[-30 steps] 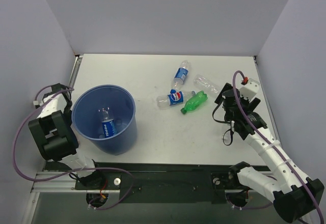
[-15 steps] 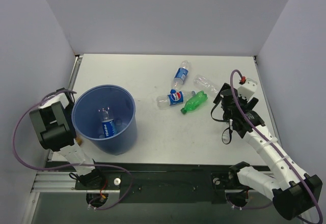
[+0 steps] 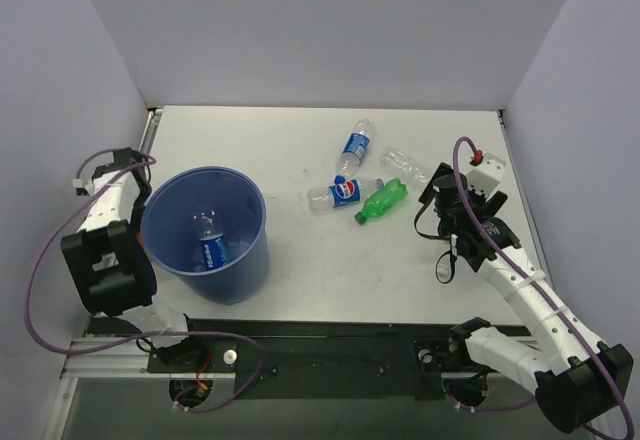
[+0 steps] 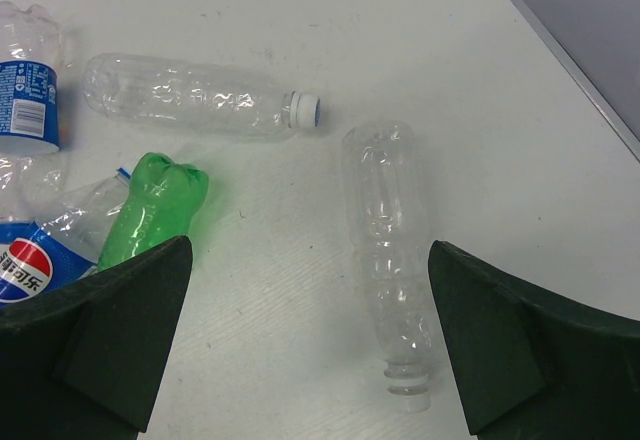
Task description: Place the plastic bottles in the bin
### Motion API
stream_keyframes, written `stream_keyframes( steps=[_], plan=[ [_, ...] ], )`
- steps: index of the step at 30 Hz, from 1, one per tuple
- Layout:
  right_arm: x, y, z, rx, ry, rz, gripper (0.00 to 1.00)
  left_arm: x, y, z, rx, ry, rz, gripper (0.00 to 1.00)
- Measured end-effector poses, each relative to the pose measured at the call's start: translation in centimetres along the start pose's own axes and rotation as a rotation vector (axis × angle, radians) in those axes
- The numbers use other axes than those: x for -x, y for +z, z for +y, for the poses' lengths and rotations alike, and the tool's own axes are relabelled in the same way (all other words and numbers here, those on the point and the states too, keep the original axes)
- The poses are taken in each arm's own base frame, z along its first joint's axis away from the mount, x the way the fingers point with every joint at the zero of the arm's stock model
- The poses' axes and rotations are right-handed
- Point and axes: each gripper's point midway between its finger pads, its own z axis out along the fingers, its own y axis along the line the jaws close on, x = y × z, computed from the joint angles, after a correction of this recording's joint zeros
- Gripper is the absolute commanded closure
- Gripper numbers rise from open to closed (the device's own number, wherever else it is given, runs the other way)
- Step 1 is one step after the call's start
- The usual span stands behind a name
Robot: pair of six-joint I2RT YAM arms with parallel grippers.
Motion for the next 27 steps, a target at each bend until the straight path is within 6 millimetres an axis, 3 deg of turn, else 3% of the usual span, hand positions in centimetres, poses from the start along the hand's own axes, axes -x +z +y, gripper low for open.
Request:
stream_keyframes(
  steps=[3, 7, 9, 11, 13, 18, 21, 27],
  plan=[
    [-0.1, 0.0, 0.1, 0.006, 0.003, 0.004, 0.01, 5.3, -4.9, 0.6, -0.106, -0.098, -0.131, 0.37],
    [-0.1, 0.0, 0.2, 0.008, 0.006, 0.006, 0.01, 12.8, -14.2, 2.8, -0.318, -0.241, -0.352, 0.38],
    [-0.1, 0.0, 0.2, 0.008, 0.007, 0.006, 0.01, 14.5, -18.8, 3.8, -0.463, -0.261, -0.448, 0.38],
    [-0.1, 0.0, 0.2, 0.008, 0.008, 0.005, 0.01, 14.9, -23.8, 4.6, -0.647, -0.248, -0.540, 0.38],
    [-0.1, -0.1, 0.2, 0.009, 0.010, 0.005, 0.01, 14.0, -28.8, 5.4, -0.852, -0.202, -0.617, 0.43],
    [0.2, -0.4, 0.3, 0.020, 0.023, -0.004, 0.01, 9.4, -36.3, 5.5, -1.203, 0.004, -0.677, 0.43],
    [0.7, -0.7, 0.1, 0.024, 0.037, -0.019, 0.01, 5.6, -37.3, 4.6, -1.338, 0.136, -0.634, 0.43],
    [0.5, -0.5, 0.1, 0.015, 0.045, -0.015, 0.01, -2.3, -34.7, 2.0, -1.435, 0.371, -0.467, 0.41]
  ],
)
